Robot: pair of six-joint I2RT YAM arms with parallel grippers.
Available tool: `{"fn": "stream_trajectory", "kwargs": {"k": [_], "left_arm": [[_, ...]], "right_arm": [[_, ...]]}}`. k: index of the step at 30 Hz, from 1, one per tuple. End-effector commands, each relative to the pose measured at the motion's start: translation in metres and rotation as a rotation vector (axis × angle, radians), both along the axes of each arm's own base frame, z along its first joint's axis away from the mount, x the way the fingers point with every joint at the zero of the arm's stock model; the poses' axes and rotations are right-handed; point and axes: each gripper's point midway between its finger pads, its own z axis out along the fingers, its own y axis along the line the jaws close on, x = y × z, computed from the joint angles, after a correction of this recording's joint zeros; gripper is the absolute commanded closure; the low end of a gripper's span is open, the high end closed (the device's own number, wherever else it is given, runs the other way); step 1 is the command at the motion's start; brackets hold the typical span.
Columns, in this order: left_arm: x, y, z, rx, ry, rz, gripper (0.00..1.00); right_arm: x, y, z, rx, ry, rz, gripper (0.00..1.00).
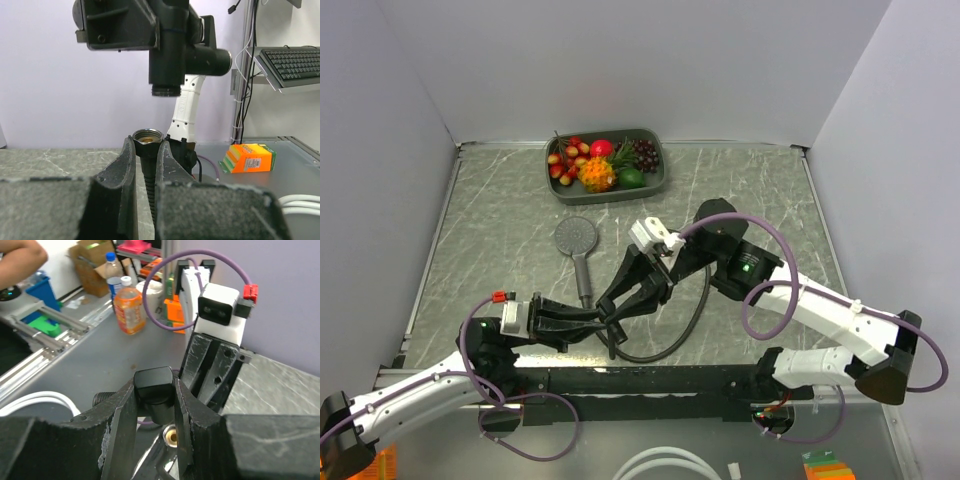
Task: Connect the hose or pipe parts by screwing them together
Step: Install the adaptor on the pipeline.
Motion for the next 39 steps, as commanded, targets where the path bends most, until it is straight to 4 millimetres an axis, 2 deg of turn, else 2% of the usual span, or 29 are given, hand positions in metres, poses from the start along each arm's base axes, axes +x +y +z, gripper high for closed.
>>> {"fn": "stream_trajectory", "kwargs": {"k": [1,15,24,39], "left_arm": [[-0.01,0.009,0.016,-0.059,-0.056,-0.023,0.99],[-0.013,0.009,0.014,-0.049,-0.075,-0.029,0.99],[-0.012,0.008,0.012,-0.039,-0.075,-0.03,0.99],[-0.009,0.006,0.008,-0.029,-0.066,-0.022,0.99]], "right_arm": [[-0.013,-0.005,0.032,0.111,-0.063,0.072,1.0],[0.001,0.008,-0.006,-0.006,0.024,0.038,1.0],[0.01,0.01,-0.02,-0.05,0.057,0.015,1.0],[0.005,0.0,-0.029,-0.06,0.079,-0.009,1.0]]}}
